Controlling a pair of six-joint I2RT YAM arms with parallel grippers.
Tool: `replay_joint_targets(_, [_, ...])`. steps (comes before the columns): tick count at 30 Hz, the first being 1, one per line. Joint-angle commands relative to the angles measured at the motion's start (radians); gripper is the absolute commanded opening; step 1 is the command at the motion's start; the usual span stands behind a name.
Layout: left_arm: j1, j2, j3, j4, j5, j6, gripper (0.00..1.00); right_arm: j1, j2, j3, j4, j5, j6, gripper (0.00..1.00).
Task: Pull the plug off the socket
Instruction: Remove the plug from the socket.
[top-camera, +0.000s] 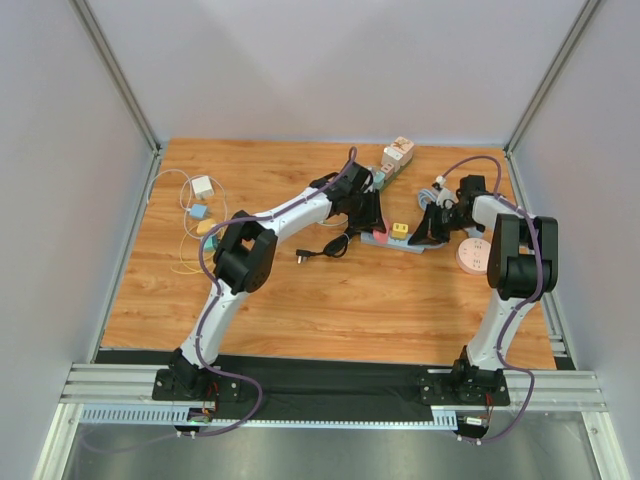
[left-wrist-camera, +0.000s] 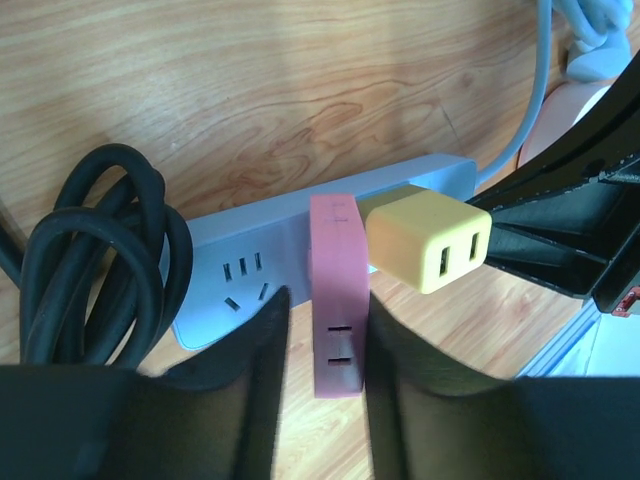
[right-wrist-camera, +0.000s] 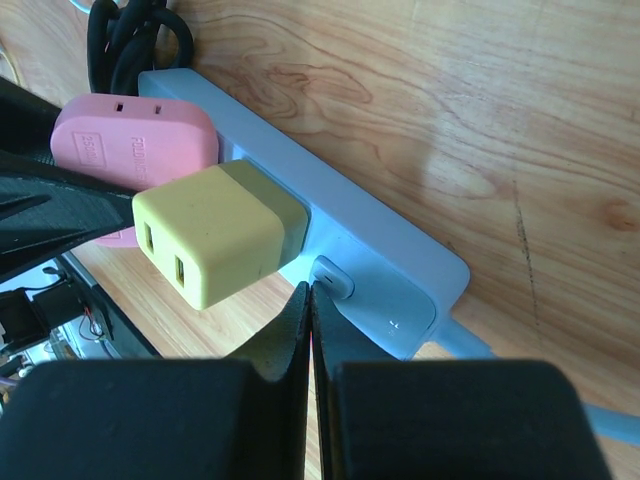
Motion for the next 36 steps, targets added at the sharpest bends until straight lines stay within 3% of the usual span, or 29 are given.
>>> replay_joint_targets(1, [-0.010, 0.012, 0.051, -0.007, 0.020, 0.005, 0.37, 0.017, 0.011, -0.005, 0.040, 0.138, 0.009, 0.00])
replay_joint_targets(3, [-0.011, 0.019, 0.066, -0.009, 0.020, 0.000, 0.29, 0.022, 0.012, -0.006, 0.040, 0.155, 0.010, 0.00])
replay_joint_targets(7, [-0.011, 0.020, 0.085, -0.011, 0.030, -0.003, 0.00, 0.027, 0.020, -0.006, 0.035, 0.217, 0.029, 0.00])
replay_joint_targets(12, [-0.017, -0.035, 0.076, -0.030, -0.011, 0.032, 0.00, 0.031, 0.035, 0.000, 0.025, 0.309, 0.042, 0.00])
replay_joint_targets(16, [-0.034, -0.095, 0.094, -0.138, -0.199, 0.088, 0.00, 0.034, 0.042, 0.002, 0.018, 0.339, 0.046, 0.00])
replay_joint_targets(18, [-0.036, -0.100, 0.120, -0.167, -0.206, 0.117, 0.00, 0.036, 0.043, 0.003, 0.017, 0.348, 0.047, 0.00])
replay_joint_targets(21, [-0.022, -0.100, 0.122, -0.179, -0.111, 0.088, 0.00, 0.037, 0.045, 0.003, 0.015, 0.360, 0.044, 0.00])
replay_joint_targets(25, [0.012, -0.087, 0.074, -0.072, 0.156, -0.050, 0.00, 0.039, 0.048, 0.002, 0.015, 0.382, 0.042, 0.00])
replay_joint_targets(28, [0.015, -0.096, 0.057, -0.052, 0.152, -0.076, 0.00, 0.040, 0.052, 0.002, 0.015, 0.389, 0.041, 0.00])
replay_joint_targets(33, [0.015, -0.107, 0.114, -0.150, 0.041, -0.001, 0.00, 0.042, 0.052, 0.002, 0.015, 0.397, 0.039, 0.00])
replay_joint_targets(36, [0.026, -0.104, 0.120, -0.129, 0.096, -0.003, 0.00, 0.043, 0.055, 0.003, 0.014, 0.403, 0.038, 0.00])
